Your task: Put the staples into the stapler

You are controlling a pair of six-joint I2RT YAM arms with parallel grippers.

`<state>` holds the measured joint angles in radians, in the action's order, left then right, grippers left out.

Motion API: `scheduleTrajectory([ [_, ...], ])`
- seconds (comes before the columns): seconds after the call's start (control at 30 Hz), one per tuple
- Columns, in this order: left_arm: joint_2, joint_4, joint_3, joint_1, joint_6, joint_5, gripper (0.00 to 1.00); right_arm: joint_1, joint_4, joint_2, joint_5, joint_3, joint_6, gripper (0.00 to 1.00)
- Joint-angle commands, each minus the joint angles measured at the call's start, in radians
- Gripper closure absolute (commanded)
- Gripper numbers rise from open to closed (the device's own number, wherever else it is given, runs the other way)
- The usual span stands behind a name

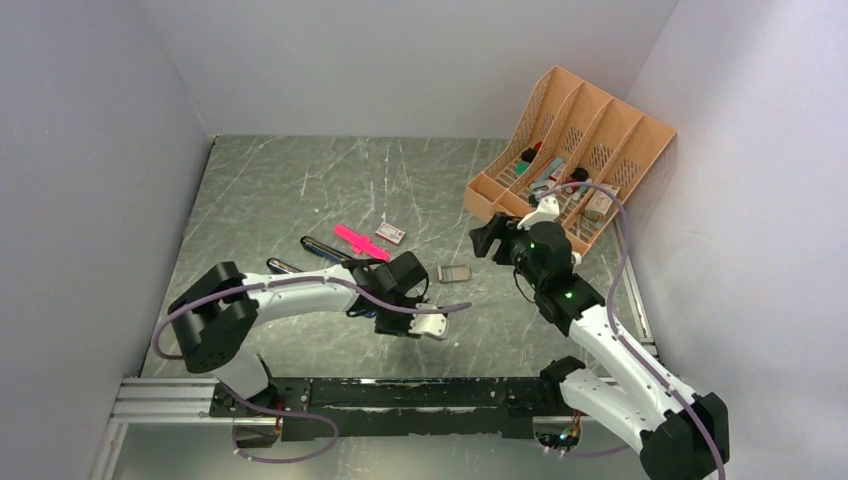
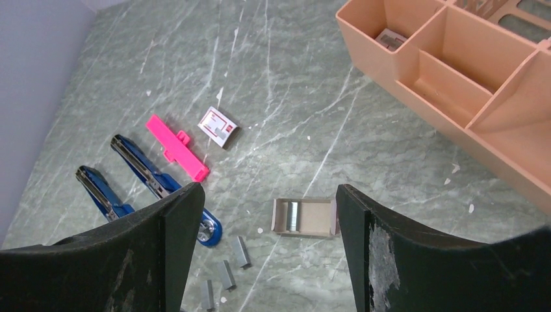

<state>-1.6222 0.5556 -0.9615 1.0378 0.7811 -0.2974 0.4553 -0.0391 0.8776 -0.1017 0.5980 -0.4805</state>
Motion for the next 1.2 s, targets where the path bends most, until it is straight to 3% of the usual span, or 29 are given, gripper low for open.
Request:
scheduleTrajectory([
  [0.0,0.127,-0.097,0.003,-0.010,-0.084,0.020,0.64,-0.010,0.019,-0.053,-0.016,-0.014,0.021,0.21],
  [0.17,0.295,-0.357,0.080,-0.039,-0.305,0.143,0.61,-0.010,0.067,-0.110,0.023,-0.040,0.055,0.21],
  [0.27,0.368,-0.453,0.083,-0.080,-0.539,0.282,0.48,-0.009,0.106,-0.146,0.072,-0.072,0.084,0.20],
  [0.4,0.412,-0.377,0.002,-0.209,-0.805,0.328,0.44,-0.009,0.196,-0.190,0.100,-0.125,0.122,0.18],
  [0.53,0.522,-0.385,0.028,-0.322,-0.944,0.348,0.43,-0.007,0.319,-0.175,0.171,-0.181,0.194,0.14],
  [0.77,0.669,-0.337,0.078,-0.541,-1.088,0.329,0.34,0.027,0.408,-0.049,0.386,-0.204,0.255,0.13],
  [1.03,0.722,-0.215,0.061,-0.777,-1.087,0.287,0.28,0.394,0.547,0.083,0.373,-0.265,0.469,0.16],
  [1.17,0.754,-0.204,0.089,-0.792,-1.035,0.348,0.27,0.483,0.591,0.185,0.444,-0.270,0.524,0.19],
])
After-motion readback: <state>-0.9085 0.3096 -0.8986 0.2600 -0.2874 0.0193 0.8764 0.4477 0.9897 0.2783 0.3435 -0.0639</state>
